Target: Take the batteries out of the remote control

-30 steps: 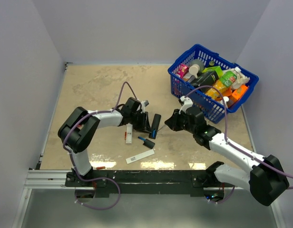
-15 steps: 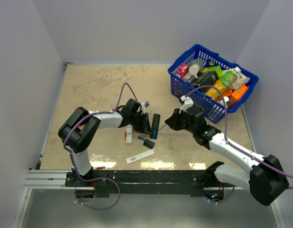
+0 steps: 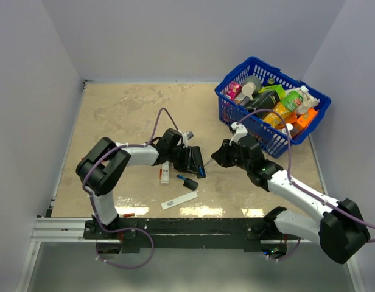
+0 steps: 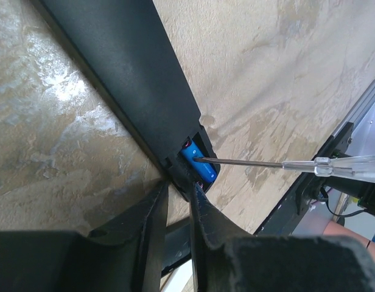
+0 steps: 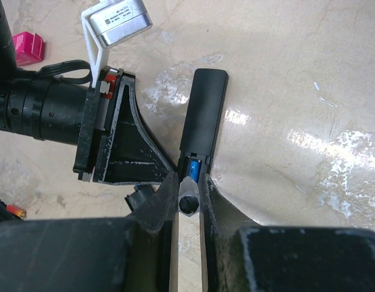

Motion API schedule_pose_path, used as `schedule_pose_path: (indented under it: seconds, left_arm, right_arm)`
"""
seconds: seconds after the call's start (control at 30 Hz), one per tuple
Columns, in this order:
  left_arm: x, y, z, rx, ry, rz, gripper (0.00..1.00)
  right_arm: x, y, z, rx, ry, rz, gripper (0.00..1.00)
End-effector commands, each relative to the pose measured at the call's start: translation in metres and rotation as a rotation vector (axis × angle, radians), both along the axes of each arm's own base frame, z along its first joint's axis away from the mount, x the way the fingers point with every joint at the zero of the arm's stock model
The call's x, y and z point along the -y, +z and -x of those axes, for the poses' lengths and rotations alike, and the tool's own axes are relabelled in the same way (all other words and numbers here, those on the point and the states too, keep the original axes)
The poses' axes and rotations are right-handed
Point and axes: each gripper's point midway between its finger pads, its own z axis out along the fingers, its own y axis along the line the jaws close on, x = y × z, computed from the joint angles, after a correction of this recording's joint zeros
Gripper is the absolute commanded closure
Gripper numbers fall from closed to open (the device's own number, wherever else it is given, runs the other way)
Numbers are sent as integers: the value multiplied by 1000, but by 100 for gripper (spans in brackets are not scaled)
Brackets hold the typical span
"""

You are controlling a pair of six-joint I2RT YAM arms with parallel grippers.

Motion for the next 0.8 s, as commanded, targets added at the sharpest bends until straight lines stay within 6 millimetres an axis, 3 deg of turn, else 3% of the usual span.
schedule_pose_path:
  seconds: [0.0, 0.43, 0.77]
  left_arm:
    - [4, -1, 2, -6, -3, 16, 75]
    - [4, -5, 2, -10, 4, 12, 75]
    - [7, -5, 2, -11, 4, 17, 75]
  right_arm:
    - [2, 25, -10, 61, -14, 4, 100]
    - [11, 24, -6, 90, -4, 68, 100]
    - [1, 15, 0, 78, 46, 22, 100]
